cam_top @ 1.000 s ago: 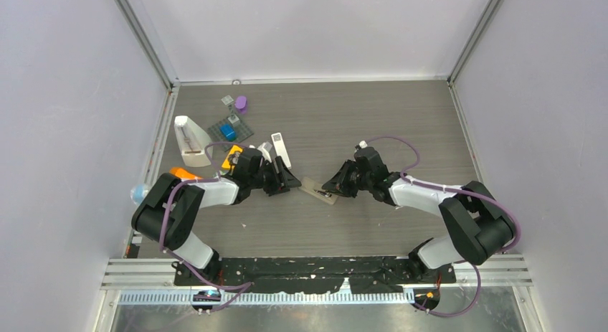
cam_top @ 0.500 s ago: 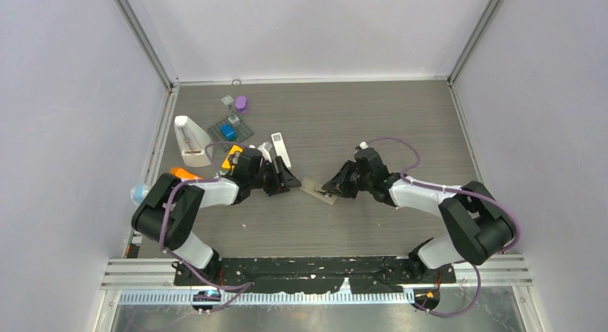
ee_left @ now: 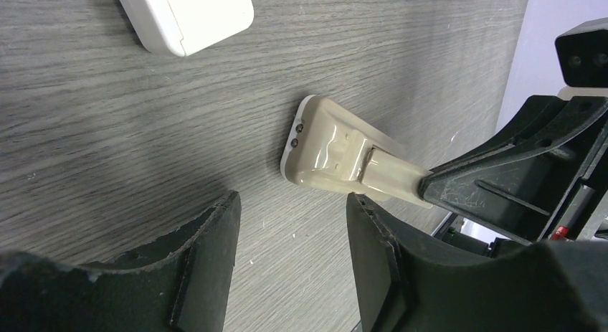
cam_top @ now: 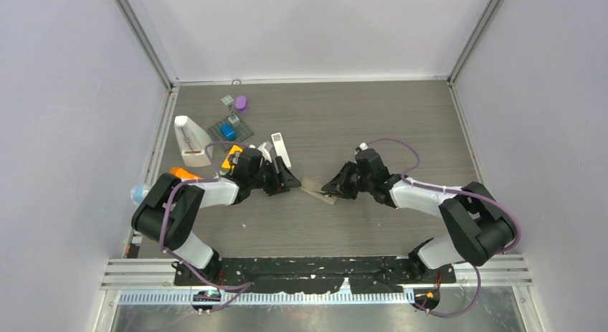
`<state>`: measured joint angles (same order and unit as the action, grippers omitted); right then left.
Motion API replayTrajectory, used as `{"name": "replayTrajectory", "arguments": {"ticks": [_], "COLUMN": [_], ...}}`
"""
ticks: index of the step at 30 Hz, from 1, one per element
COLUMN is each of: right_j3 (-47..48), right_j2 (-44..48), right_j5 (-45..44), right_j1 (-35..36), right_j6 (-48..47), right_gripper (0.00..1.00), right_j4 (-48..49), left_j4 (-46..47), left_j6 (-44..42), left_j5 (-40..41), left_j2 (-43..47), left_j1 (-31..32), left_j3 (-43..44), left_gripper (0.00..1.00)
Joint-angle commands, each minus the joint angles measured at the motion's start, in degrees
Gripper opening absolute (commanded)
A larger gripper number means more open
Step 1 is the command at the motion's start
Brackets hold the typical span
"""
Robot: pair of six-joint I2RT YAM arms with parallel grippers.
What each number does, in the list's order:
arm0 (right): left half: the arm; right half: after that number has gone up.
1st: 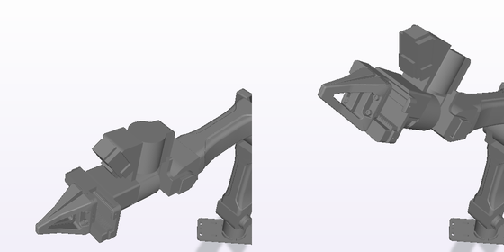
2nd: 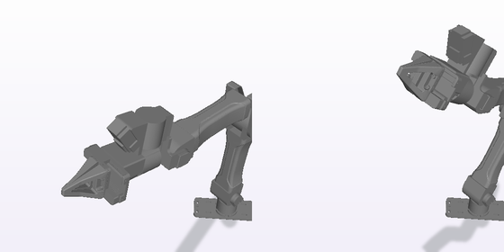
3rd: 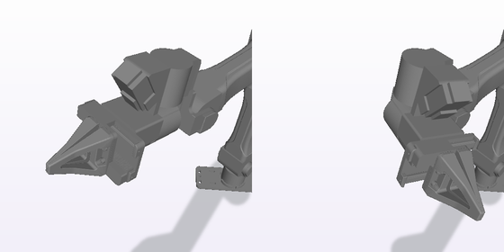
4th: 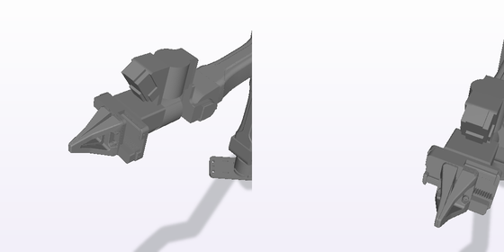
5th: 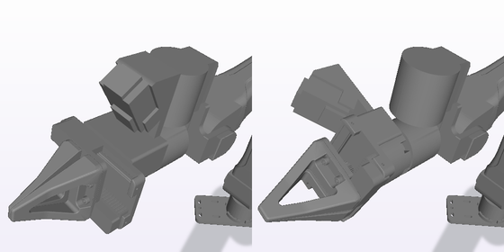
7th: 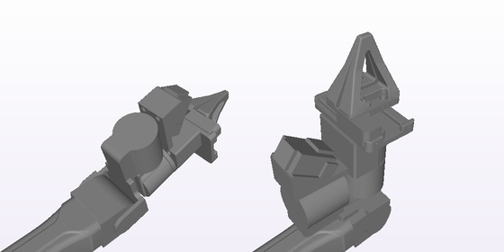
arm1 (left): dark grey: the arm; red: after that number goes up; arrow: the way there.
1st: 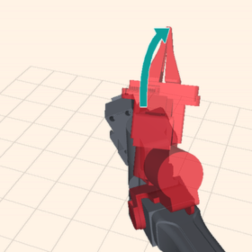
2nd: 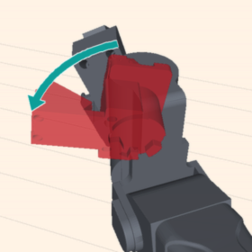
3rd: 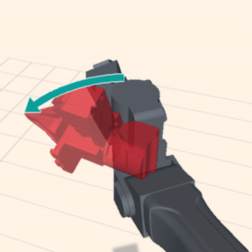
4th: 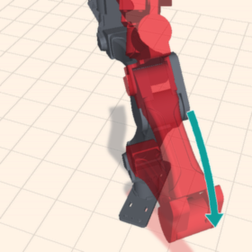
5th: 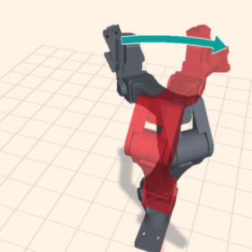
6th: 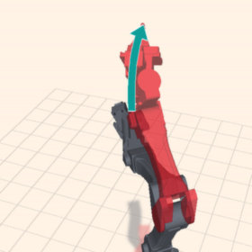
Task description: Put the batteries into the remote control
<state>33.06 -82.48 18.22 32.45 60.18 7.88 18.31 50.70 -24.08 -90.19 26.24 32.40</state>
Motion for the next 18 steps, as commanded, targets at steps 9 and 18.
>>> {"name": "replayTrajectory", "arguments": {"ticks": [9, 18], "right_j3": [-2.4, -3.8], "right_j2": [3.2, 3.2], "right_j5": [-1.8, -1.7], "right_j1": [-1.0, -1.0], "right_j6": [-0.5, 1.3], "right_gripper": [0.05, 0.05], "right_j4": [1.5, 6.7], "left_j4": [1.5, 1.6], "left_j6": [-1.3, -1.3], "left_j5": [0.8, 0.7], "left_j2": [-0.1, 0.0], "left_j1": [-0.2, -0.2], "left_j3": [0.5, 0.6], "left_gripper": [0.57, 0.56]}}
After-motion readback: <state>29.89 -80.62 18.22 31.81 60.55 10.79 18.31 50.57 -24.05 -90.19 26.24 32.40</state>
